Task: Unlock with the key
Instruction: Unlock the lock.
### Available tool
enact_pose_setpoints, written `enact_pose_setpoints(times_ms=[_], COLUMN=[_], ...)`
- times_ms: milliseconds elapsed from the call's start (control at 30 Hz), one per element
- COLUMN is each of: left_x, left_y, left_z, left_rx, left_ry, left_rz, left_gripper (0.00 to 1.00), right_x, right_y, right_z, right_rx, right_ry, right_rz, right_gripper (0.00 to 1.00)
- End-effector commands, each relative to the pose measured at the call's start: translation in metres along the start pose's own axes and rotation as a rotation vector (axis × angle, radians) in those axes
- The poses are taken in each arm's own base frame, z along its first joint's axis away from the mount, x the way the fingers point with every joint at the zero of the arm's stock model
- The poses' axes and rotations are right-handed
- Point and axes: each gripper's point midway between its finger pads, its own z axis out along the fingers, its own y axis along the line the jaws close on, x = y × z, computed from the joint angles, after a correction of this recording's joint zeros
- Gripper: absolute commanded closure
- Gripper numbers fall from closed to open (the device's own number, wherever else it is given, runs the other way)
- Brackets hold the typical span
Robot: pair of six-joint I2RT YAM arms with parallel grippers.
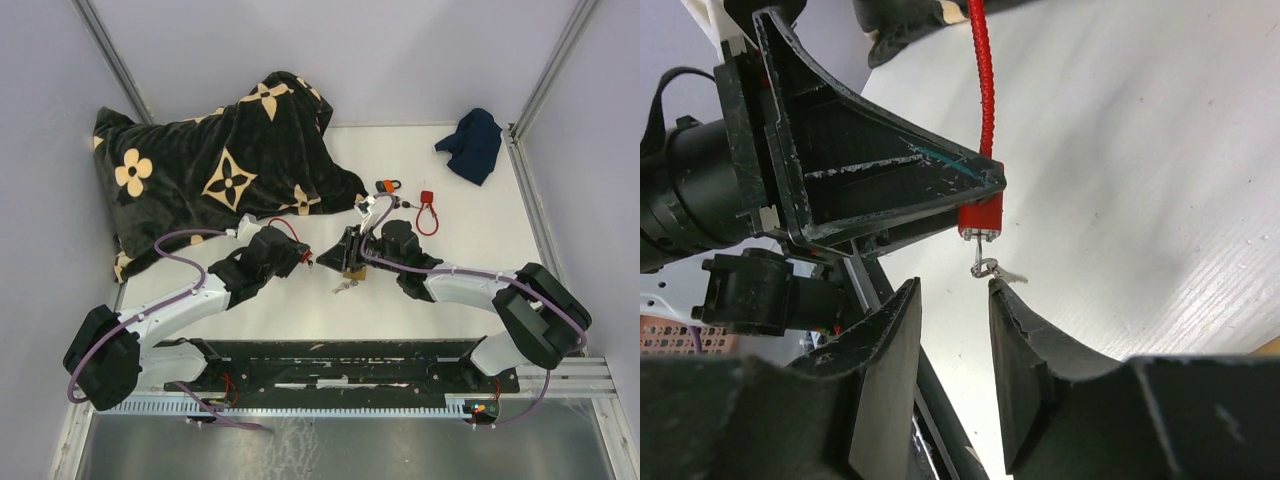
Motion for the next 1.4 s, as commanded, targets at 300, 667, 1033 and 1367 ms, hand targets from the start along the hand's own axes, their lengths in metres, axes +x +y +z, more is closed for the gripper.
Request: enact_pose_setpoints(times_ms=[300, 667, 1033, 1367], left_x=[-0.005, -0.001, 0.001, 0.008], left_y=[-0.026, -0.024, -0.025, -0.025], left_z=[-0.006, -0.004, -0.005, -0.005], left_rx=[0.091, 0.089, 0.097, 0.098], left_ry=[-0.003, 0.010, 0.026, 0.058], left_rz=[-0.057, -0.056, -0.057, -0.053], left_gripper=[0.97, 0.97, 0.97, 0.97], right_x=[0.004, 0.001, -0.005, -0.006], right_y=[0.007, 0.015, 0.013, 0.011], right_z=[0.018, 0.022, 0.026, 0.031], right_rx=[-0.028, -0.067, -0.057, -0.058], right_ry=[0.000, -0.014, -0.040, -0.046], right_rz=[-0.046, -0.043, -0.040, -0.047], right_gripper=[0.65, 0.73, 0.80, 0.98])
